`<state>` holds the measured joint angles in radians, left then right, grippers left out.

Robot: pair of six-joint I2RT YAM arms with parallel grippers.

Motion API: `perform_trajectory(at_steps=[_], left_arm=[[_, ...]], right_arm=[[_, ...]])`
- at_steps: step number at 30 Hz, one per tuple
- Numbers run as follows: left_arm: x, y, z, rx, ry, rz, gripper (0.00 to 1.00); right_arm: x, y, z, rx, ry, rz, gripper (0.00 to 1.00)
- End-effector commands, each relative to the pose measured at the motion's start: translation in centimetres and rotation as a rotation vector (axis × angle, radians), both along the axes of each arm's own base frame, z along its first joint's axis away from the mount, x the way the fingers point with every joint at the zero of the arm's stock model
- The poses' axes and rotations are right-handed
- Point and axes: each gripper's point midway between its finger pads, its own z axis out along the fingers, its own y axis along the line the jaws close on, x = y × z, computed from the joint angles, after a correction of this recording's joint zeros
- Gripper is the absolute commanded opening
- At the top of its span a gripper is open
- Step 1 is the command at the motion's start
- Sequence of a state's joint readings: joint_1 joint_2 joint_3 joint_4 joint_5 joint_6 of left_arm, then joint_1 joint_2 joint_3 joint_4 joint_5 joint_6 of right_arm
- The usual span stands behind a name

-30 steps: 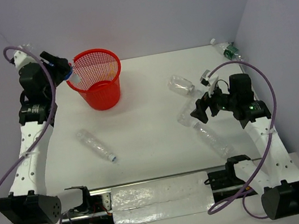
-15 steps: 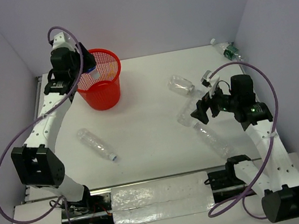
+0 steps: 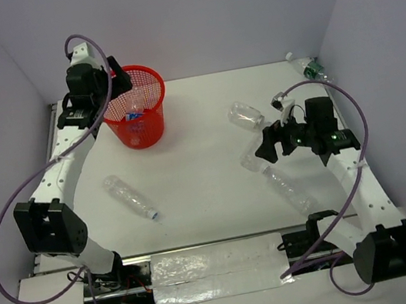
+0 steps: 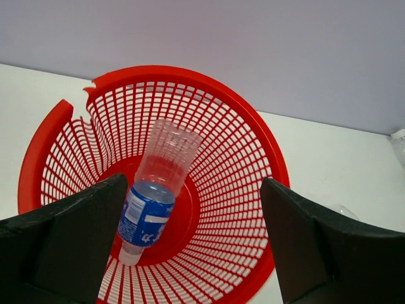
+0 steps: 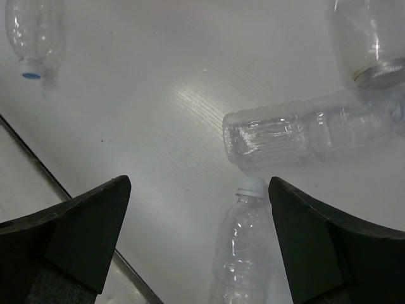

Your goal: Put the plastic bottles in the bin

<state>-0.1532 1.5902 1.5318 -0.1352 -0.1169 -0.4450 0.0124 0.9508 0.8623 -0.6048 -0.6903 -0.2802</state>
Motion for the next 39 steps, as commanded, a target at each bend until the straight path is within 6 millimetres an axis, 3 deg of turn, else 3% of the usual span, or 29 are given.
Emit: perform_trajectory(at_steps=[1, 6, 7, 8, 17, 23, 31, 39], left_arm=[[-2.9, 0.0, 6.5, -0.008, -0.144, -0.027, 0.99], [-7.6, -0.8, 7.8, -0.086, -0.201, -0.093, 0.99], [-8.2, -1.3, 6.7, -0.116, -0.184, -0.115, 1.0], [-9.7, -1.5, 7.6, -0.137, -0.214, -0.136, 0.99], [-16.4, -5.9, 5.2, -0.372, -0.192, -0.373, 1.0], [-18.3, -9.7, 2.7, -0.422, -0.123, -0.472, 0.99], [-19.6, -15.8, -1.0, -0.4, -0.016, -0.604, 0.99], [-20.2, -21.3, -3.9, -0.35, 0.017, -0.74, 0.99]], right_arm=[[2.8, -1.0, 0.6, 0.071, 0.082, -0.201, 0.97], [6.1, -3.4, -1.5, 0.106, 0.243, -0.514, 0.97], [6.6, -3.9, -1.7, 0.099, 0.252, -0.558, 0.97], [6.8, -4.1, -2.1, 0.101, 0.273, -0.584, 0.97], [9.2, -3.4, -7.6, 0.165, 0.495, -0.688, 0.97], [10.4, -3.5, -11.4, 0.149, 0.6, -0.74, 0.96], [12.7, -4.0, -13.7, 0.136, 0.615, -0.78, 0.94], [12.8, -3.4, -16.4, 0.166, 0.702, -0.807, 0.9]])
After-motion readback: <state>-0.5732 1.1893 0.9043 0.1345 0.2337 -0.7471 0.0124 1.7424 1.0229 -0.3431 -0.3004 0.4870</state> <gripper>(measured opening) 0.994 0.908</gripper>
